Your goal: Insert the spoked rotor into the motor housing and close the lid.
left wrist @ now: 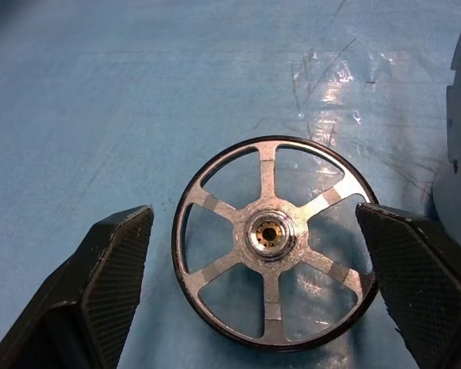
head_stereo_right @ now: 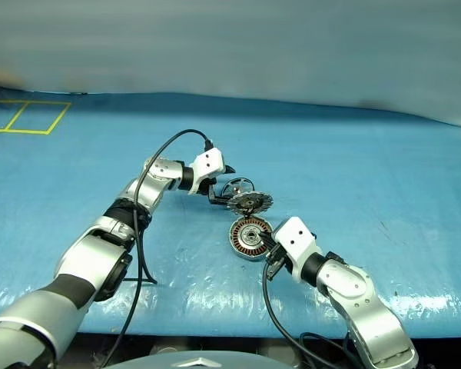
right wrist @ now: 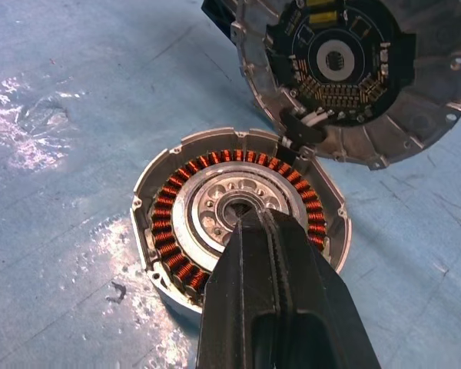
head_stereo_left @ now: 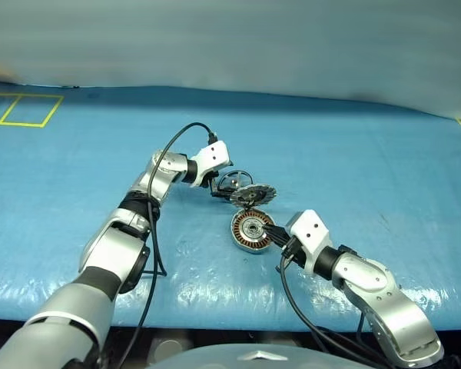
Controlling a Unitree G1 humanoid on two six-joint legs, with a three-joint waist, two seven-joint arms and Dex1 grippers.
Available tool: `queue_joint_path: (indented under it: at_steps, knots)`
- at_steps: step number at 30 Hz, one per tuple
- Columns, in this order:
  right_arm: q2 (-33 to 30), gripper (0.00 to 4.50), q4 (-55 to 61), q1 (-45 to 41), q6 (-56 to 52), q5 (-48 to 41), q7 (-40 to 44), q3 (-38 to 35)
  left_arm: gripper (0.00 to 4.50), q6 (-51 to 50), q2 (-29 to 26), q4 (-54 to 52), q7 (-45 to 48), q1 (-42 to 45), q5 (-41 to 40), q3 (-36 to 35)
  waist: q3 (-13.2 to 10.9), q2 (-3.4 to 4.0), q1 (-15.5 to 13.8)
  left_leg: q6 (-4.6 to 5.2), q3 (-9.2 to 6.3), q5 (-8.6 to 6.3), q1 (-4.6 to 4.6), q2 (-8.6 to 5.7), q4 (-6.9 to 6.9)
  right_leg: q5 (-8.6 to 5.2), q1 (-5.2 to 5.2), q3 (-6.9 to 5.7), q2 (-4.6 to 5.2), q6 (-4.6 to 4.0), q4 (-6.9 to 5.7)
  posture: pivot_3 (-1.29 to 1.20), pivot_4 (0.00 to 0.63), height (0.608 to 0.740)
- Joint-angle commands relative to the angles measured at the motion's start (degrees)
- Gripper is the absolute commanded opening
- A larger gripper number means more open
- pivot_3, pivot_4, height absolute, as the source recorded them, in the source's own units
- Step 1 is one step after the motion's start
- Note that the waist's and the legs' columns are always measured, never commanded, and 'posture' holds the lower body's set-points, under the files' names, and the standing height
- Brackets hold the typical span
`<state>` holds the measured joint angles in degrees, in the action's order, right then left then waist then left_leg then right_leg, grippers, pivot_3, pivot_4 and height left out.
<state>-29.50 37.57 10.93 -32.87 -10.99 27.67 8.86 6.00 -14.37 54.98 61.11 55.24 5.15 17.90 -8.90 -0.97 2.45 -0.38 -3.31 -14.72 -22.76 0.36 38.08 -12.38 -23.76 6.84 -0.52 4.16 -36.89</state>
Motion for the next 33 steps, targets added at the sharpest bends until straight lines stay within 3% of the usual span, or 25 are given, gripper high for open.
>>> queue_joint_path:
  at_steps: [1,21,26,33]
  knots:
    - [0.63,0.02,2.63,0.58,0.89,0.6,-1.44,-0.91,4.5,1.83,1.2,1.99,-0.57,2.52,1.08,-0.24,0.0,0.0,-0.04,0.0,0.0,0.0,0.0,0.0,0.01,0.0,0.01,0.0,0.0,0.0,0.0,0.0,0.15,0.74]
    - [2.07,0.02,1.76,1.78,1.26,2.95,-3.75,-0.37,4.5,3.64,3.27,5.55,0.52,1.93,6.57,2.14,0.0,0.0,-0.03,0.0,-0.02,0.0,0.04,0.0,0.05,0.01,0.05,0.0,-0.03,0.03,-0.03,0.0,0.15,0.74]
    - [2.34,0.0,1.07,1.68,1.42,3.89,-4.08,-0.05,3.18,4.38,2.73,5.32,1.51,1.25,7.05,2.31,0.04,0.02,-0.22,0.0,-0.03,0.0,0.09,0.0,0.06,0.02,0.13,0.0,-0.02,0.03,-0.03,0.0,0.15,0.74]
    - [2.43,0.0,0.67,1.54,1.62,4.56,-3.98,0.17,3.14,5.12,2.41,5.59,1.56,0.68,7.81,2.42,0.04,0.03,-0.22,0.01,-0.03,0.01,0.11,0.0,0.13,0.04,0.15,0.01,-0.02,0.08,-0.06,0.0,0.15,0.74]
